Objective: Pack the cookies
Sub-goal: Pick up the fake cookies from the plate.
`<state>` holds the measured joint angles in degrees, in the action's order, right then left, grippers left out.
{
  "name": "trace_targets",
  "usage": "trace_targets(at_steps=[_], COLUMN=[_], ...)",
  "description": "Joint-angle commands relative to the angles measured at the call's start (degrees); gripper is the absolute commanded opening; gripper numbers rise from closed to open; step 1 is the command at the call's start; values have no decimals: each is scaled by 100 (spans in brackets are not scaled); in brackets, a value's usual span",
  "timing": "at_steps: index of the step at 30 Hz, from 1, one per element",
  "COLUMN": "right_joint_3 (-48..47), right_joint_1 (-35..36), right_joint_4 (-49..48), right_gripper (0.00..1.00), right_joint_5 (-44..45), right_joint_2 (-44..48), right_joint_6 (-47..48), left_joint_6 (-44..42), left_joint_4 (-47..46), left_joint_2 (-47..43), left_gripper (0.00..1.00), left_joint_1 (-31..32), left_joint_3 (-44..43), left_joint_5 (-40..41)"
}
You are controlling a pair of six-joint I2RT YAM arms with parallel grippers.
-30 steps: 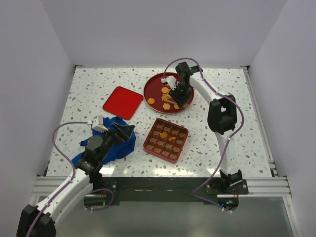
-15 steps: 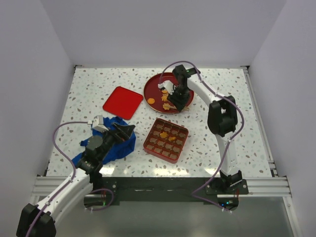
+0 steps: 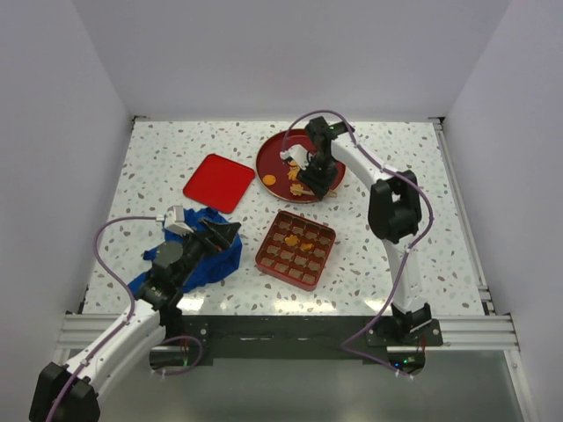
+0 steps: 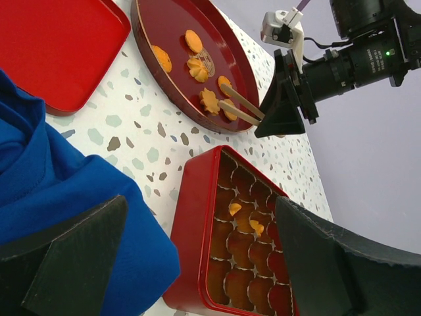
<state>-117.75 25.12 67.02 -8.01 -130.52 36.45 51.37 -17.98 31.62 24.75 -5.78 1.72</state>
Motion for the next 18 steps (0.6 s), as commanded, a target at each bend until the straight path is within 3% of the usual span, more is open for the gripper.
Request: trace_targets(at_steps=[1, 18], right_joint_3=[-239, -415], right_joint_1=[27, 63], right_joint_4=[4, 4], right_gripper=[44, 46], right_joint_5=[133, 195], right_joint_2=[-184, -343], right_joint_6=[-85, -200], left_joint_6=[-84, -93], left_joint_4=[-241, -224], left_joint_2=[-24, -41], left_gripper=[100, 100], left_joint_1=[-50, -50], left_joint_3=[-81, -63], left_joint_5=[4, 22])
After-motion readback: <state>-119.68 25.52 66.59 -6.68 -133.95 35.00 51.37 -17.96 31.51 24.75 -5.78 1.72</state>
